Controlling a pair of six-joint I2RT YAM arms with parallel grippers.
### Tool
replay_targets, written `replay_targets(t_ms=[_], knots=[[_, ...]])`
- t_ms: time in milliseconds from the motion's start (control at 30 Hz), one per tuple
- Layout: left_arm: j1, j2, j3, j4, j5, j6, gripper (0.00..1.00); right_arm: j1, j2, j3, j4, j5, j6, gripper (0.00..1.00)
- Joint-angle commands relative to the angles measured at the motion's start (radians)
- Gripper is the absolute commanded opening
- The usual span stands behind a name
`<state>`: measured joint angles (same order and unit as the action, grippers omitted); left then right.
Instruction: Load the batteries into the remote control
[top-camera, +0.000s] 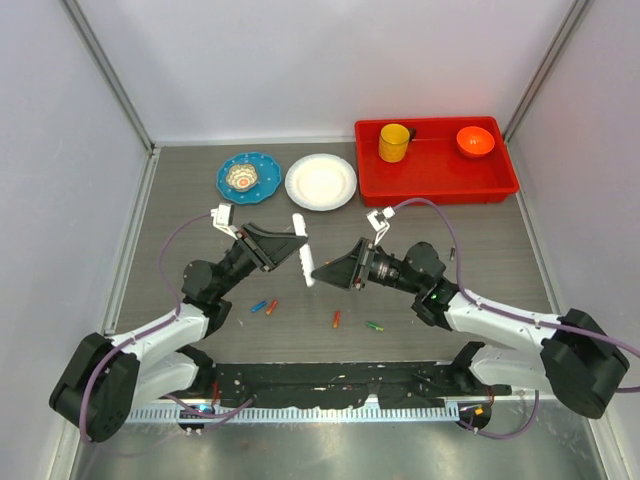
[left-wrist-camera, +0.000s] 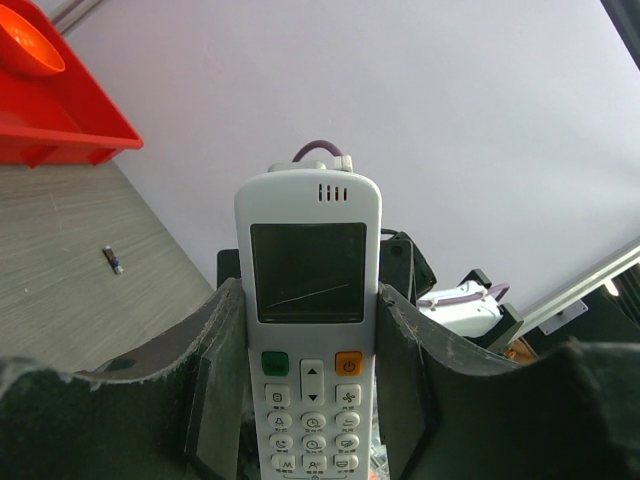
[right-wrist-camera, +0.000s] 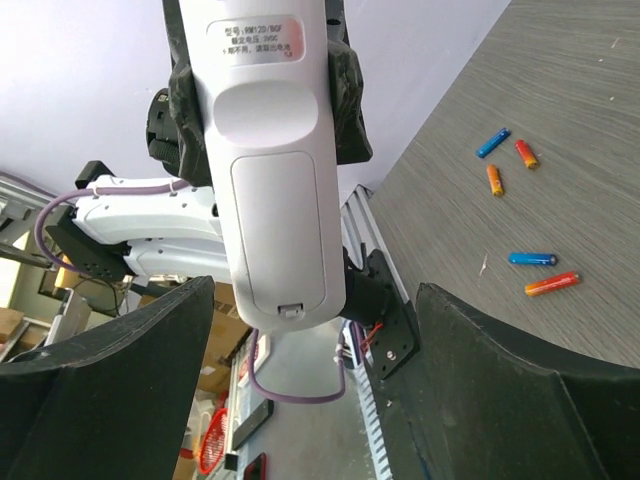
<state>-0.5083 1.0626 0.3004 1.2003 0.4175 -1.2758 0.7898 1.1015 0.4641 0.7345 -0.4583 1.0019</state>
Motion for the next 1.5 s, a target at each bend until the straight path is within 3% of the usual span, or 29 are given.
replay_targets(t_ms=[0, 400, 700, 933, 1033, 1067, 1133, 1233, 1267, 1467], knots=[[0.005, -0.012, 0.026, 0.064, 0.024, 0.000, 0.00, 0.002, 0.058, 0.050, 0.204, -0.048, 0.058, 0.86], [0.004, 0.008, 0.036, 0.059, 0.009, -0.002, 0.00, 0.012, 0.176, 0.087, 0.336, -0.091, 0.098, 0.76], [0.001, 0.014, 0.042, 0.071, 0.003, -0.008, 0.00, 0.025, 0.219, 0.085, 0.339, -0.115, 0.101, 0.68], [-0.002, 0.014, 0.040, 0.070, 0.007, -0.014, 0.01, 0.026, 0.235, 0.091, 0.322, -0.131, 0.095, 0.41], [-0.001, 0.007, 0.045, 0.027, 0.013, -0.016, 0.25, 0.026, 0.207, 0.097, 0.252, -0.141, 0.038, 0.28], [0.001, -0.003, 0.048, 0.010, 0.020, -0.016, 0.52, 0.026, 0.189, 0.108, 0.208, -0.146, 0.003, 0.26], [0.001, -0.018, 0.060, -0.057, 0.032, -0.013, 0.72, 0.026, 0.147, 0.129, 0.003, -0.141, -0.152, 0.22], [0.002, -0.056, 0.080, -0.172, 0.047, 0.012, 0.85, 0.032, 0.051, 0.195, -0.339, -0.086, -0.392, 0.19], [0.004, -0.067, 0.085, -0.192, 0.052, 0.030, 0.95, 0.032, 0.019, 0.229, -0.482, -0.054, -0.449, 0.19], [0.007, -0.113, 0.089, -0.291, 0.058, 0.056, 0.99, 0.034, -0.037, 0.321, -0.815, 0.067, -0.667, 0.17]])
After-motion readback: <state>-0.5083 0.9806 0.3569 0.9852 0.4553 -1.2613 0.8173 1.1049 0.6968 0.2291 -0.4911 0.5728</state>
